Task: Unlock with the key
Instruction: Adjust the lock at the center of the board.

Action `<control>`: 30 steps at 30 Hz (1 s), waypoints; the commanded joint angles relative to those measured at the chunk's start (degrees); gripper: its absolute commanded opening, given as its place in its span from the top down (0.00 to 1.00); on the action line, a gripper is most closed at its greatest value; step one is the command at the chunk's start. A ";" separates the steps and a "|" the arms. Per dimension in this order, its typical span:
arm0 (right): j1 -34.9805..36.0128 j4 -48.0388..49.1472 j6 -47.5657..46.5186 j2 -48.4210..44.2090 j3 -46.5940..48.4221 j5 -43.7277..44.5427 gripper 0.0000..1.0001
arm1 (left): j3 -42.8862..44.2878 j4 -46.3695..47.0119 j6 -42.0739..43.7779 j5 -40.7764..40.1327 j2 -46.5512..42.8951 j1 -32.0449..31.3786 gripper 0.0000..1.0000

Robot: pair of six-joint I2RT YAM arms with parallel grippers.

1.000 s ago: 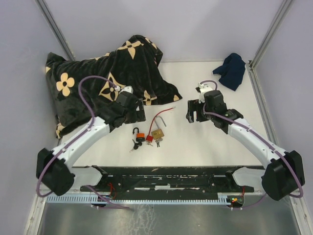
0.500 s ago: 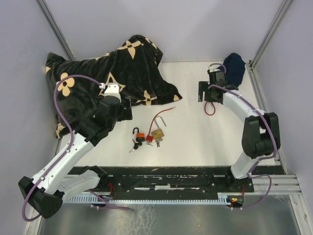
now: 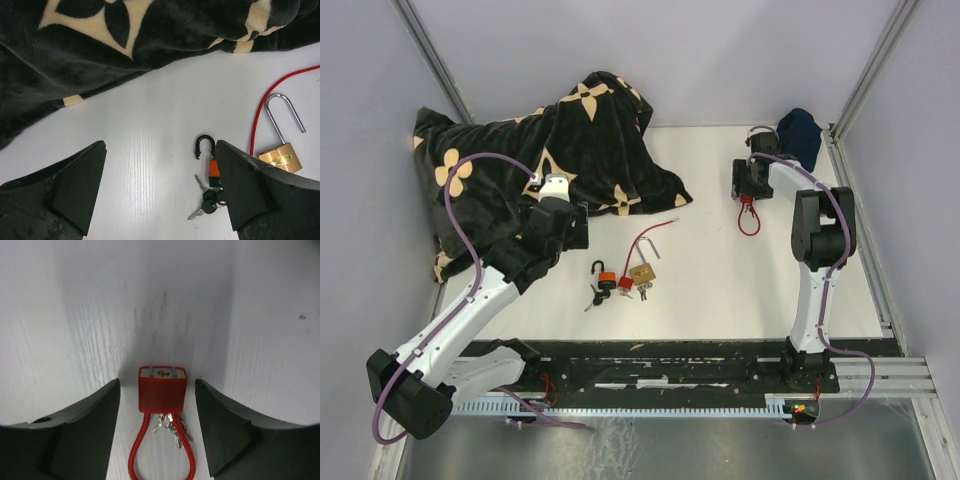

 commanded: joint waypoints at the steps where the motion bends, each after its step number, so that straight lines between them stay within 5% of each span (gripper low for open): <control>1: -0.05 -4.44 -2.14 2.95 6.19 -2.90 0.34 | -0.07 2.54 2.62 -0.51 0.39 0.36 0.04; 8: 0.54 -6.20 -2.94 0.94 1.57 -7.59 0.60 | -0.05 2.34 2.40 0.30 -0.06 0.73 0.05; 12: 3.12 -6.46 -5.94 -3.37 -4.36 -8.43 0.65 | -0.10 2.35 2.15 0.89 -0.77 0.83 0.05; 22: 14.13 -8.58 -14.52 -12.57 -15.63 -7.32 0.53 | -0.32 2.45 1.73 2.01 -2.69 0.98 0.06; 30: 18.59 -9.62 -9.66 -20.97 -20.58 -3.03 0.41 | -0.43 2.51 1.55 2.89 -2.30 0.96 0.06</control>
